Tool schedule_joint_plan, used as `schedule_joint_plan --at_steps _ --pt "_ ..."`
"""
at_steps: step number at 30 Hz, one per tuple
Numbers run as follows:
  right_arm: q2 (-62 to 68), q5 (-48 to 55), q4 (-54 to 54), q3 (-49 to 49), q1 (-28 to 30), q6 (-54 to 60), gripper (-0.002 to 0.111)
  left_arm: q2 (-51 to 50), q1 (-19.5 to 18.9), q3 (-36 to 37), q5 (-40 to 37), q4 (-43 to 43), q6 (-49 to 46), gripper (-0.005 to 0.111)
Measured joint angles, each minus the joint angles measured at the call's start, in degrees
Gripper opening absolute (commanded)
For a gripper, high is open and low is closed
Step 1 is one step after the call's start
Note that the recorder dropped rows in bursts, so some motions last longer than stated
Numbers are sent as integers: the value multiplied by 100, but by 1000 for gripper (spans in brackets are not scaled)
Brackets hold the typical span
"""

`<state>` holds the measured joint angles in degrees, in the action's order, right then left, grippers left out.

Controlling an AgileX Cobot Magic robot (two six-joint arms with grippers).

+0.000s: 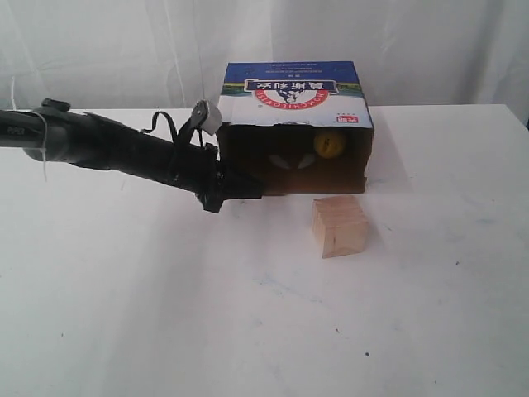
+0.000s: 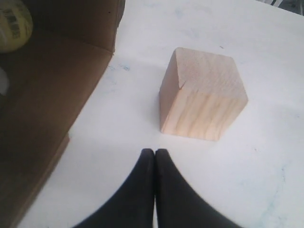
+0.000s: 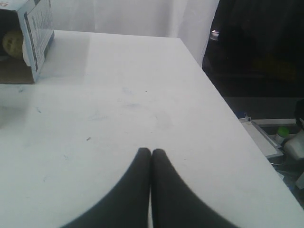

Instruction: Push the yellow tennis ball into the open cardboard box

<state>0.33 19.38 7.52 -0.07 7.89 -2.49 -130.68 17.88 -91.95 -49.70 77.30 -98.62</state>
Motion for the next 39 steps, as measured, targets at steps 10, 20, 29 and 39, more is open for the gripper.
schedule_joint_plan --at_steps 10,20,29,39 --pt "0 0 0 0 0 0 0 1359 -426 2265 356 -256 393 0" --pt "0 0 0 0 0 0 0 5567 -497 4473 4711 -94 3165 0" --pt "0 0 0 0 0 0 0 7583 -497 4492 6126 -58 3638 0" --pt "0 0 0 0 0 -85 0 8827 -497 4692 8524 1925 -324 0"
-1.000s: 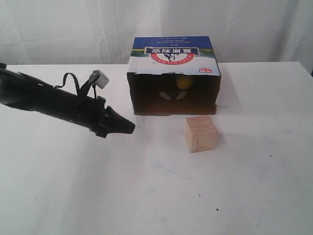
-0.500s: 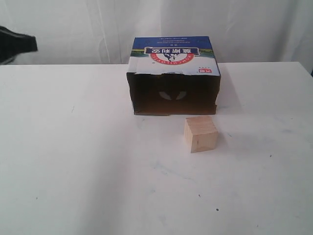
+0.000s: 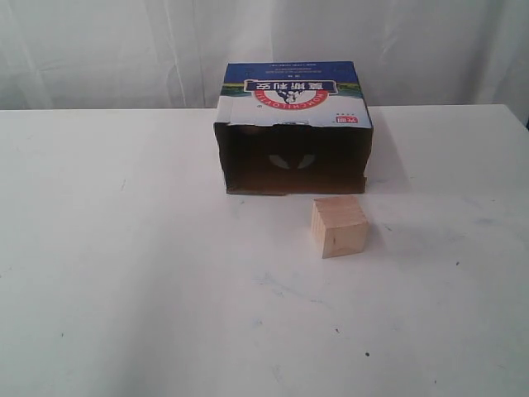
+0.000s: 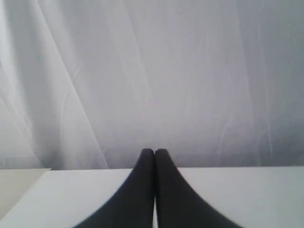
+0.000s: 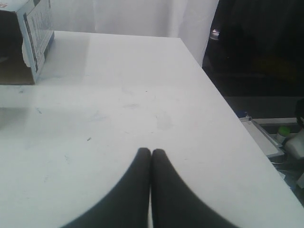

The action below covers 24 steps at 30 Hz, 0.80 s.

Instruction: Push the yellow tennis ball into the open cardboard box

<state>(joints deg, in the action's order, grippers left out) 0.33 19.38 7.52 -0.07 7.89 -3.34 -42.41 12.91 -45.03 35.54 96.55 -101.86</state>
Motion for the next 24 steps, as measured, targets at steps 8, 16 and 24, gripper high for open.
schedule_joint_plan --at_steps 8,16,24 --pt "0 0 0 0 0 0 0 722 0 1365 -3016 212 318 0" --pt "0 0 0 0 0 0 0 730 12 2196 -2816 212 371 0" --pt "0 0 0 0 0 0 0 730 12 2297 -2545 212 308 0"
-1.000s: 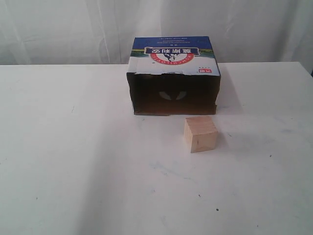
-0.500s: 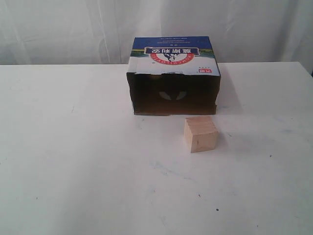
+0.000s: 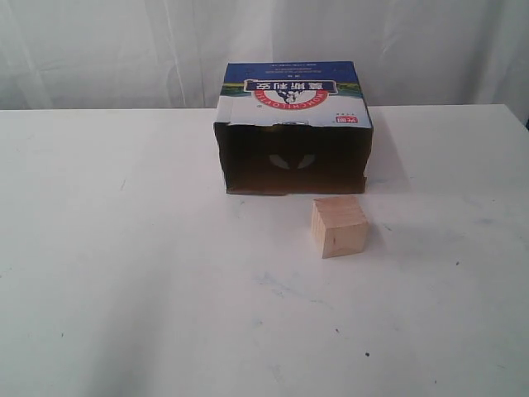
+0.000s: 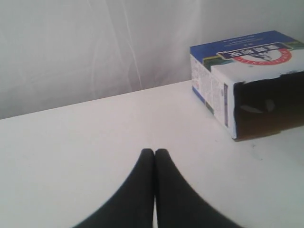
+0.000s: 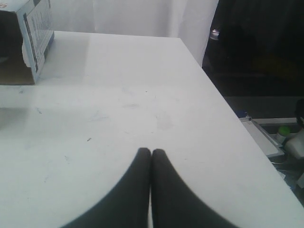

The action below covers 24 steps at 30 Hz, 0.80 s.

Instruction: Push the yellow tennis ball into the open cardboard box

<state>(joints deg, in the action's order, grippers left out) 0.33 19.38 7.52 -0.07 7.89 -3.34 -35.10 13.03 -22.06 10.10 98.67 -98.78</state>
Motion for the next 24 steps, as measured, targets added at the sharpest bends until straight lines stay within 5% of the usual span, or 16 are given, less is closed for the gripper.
schedule_joint_plan --at_steps 4,8,14,17,21,24 --pt "0 0 0 0 0 0 0 0 0 0 306 -241 -583 0" --pt "0 0 0 0 0 0 0 0 0 0 411 -1345 -1077 0" --pt "0 0 0 0 0 0 0 24 0 -25 -207 -2543 -852 0" --pt "0 0 0 0 0 0 0 142 0 -25 -602 -4556 1052 0" --pt "0 0 0 0 0 0 0 476 -67 -25 -1140 -8387 6381 0" --pt "0 0 0 0 0 0 0 794 -167 134 -1374 -10102 9318 0"
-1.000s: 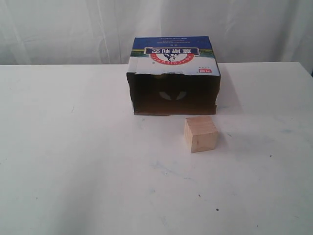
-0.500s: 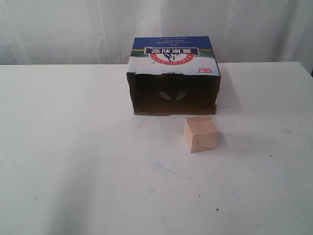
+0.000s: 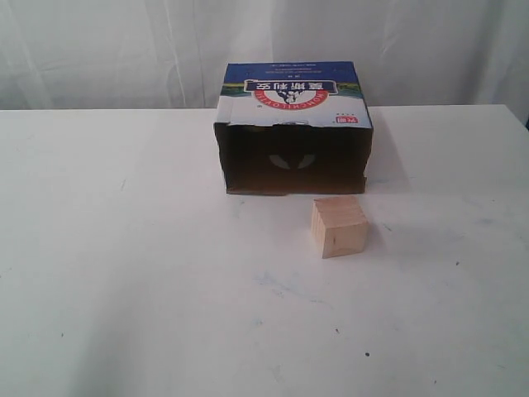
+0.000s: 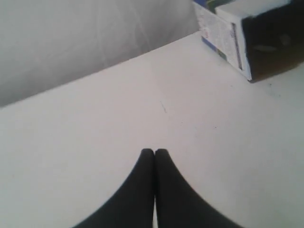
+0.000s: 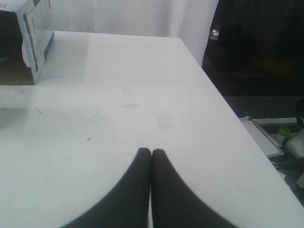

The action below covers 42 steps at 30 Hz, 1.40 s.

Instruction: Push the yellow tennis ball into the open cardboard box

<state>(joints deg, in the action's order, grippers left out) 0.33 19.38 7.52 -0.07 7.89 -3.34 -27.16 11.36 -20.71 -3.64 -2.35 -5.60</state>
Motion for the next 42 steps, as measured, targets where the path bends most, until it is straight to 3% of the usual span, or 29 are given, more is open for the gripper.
schedule_joint_plan --at_steps 2,4,11,15,25,42 --pt "0 0 0 0 0 0 0 230 -81 289 -56 -431 997 0" --pt "0 0 0 0 0 0 0 410 -161 652 -100 -583 1365 0" --pt "0 0 0 0 0 -10 0 939 -431 1991 -204 -309 1658 0" --pt "0 0 0 0 0 -10 0 1301 -579 2047 -637 -300 1674 0" --pt "0 0 0 0 0 -10 0 2198 -984 2047 -864 -321 1282 0" --pt "0 0 0 0 0 -10 0 2687 -1000 2047 -944 -321 1222 0"
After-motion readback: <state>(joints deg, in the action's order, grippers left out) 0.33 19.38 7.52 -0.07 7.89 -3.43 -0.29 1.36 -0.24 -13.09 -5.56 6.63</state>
